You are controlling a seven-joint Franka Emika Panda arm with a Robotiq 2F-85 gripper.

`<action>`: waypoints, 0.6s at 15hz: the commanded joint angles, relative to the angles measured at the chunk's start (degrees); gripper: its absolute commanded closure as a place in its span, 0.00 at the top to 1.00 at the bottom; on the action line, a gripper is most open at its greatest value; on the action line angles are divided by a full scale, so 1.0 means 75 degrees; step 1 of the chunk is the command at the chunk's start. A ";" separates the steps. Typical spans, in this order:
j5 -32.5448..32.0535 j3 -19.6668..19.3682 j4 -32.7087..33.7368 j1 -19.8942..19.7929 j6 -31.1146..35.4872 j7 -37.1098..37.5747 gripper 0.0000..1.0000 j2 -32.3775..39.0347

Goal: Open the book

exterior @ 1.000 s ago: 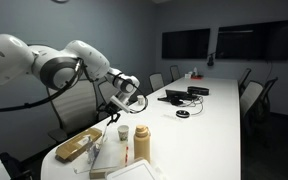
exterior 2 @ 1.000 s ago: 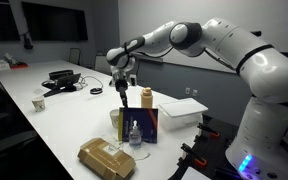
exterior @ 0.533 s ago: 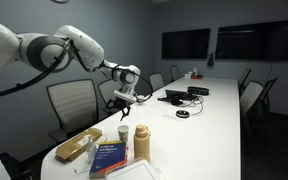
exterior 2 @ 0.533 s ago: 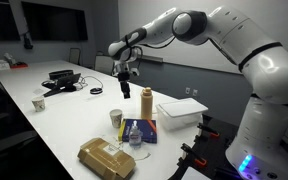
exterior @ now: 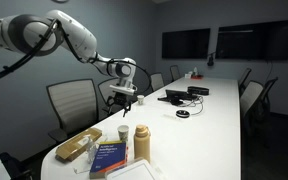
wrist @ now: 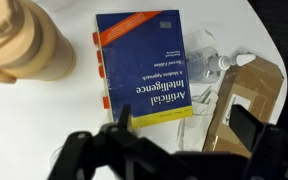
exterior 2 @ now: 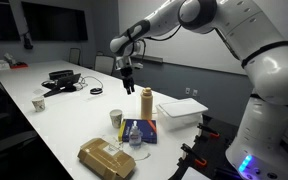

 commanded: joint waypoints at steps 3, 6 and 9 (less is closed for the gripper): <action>-0.0193 -0.0127 -0.1405 0.0117 0.0396 0.0698 1.00 -0.1211; -0.0180 -0.0149 -0.1888 0.0117 0.0657 0.0851 1.00 -0.1649; -0.0155 -0.0170 -0.2321 0.0123 0.0934 0.0966 1.00 -0.2052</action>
